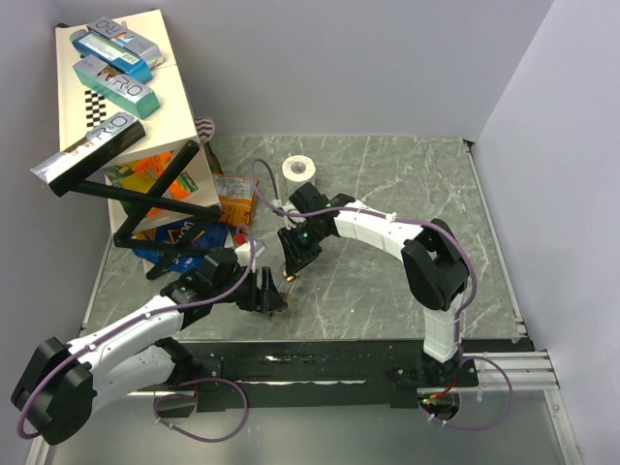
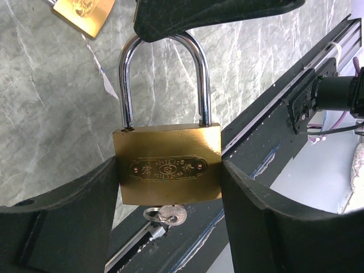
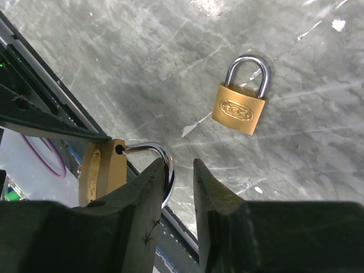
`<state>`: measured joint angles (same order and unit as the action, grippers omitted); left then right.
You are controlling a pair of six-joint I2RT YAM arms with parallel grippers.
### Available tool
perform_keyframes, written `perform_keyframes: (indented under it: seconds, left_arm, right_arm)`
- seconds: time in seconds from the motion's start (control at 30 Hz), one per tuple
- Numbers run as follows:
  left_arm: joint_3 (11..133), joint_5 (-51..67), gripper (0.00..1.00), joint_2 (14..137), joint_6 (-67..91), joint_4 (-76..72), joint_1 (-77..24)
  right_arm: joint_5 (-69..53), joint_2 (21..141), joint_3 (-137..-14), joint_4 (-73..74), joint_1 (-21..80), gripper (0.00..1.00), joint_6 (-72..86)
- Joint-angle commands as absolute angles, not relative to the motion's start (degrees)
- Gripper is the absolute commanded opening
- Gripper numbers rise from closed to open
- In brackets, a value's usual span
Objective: Unlock with the key
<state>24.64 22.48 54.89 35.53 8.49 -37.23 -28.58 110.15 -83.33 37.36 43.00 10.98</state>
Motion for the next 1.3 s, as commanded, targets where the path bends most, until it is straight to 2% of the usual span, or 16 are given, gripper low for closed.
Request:
perform_keyframes:
  seconds: [0.0,0.17,0.33,0.5,0.67,1.07,1.17,1.27]
  left_arm:
    - [27.4,22.9,0.01,52.5,34.7,3.7,-37.4]
    - [27.0,22.4,0.01,53.0,34.9,3.3,-37.4]
    - [26.7,20.7,0.01,53.6,34.7,3.1,-37.4]
    - [26.4,21.0,0.01,53.4,34.5,1.9,-37.4]
    - [26.3,20.4,0.01,53.3,34.4,1.7,-37.4]
    - [26.0,19.3,0.01,51.5,34.3,1.7,-37.5]
    - [25.9,19.3,0.01,51.4,34.3,1.6,-37.5]
    - [25.8,19.3,0.01,51.5,34.3,1.7,-37.5]
  right_arm:
    - [-27.0,111.8,-86.7,41.7,43.5,0.32,10.8]
    - [-28.4,111.6,-86.3,40.3,43.3,0.33,12.7]
    - [-32.2,109.5,-84.3,36.5,42.4,0.52,15.2]
    - [-37.9,110.4,-84.2,35.4,42.2,0.55,15.1]
    - [-41.3,111.9,-84.0,35.8,42.2,0.55,15.1]
    - [-39.7,113.0,-83.1,38.4,42.2,0.52,13.1]
    - [-40.4,113.0,-82.8,37.5,42.2,0.46,14.3]
    - [-40.5,112.7,-82.3,35.9,42.0,0.33,16.2]
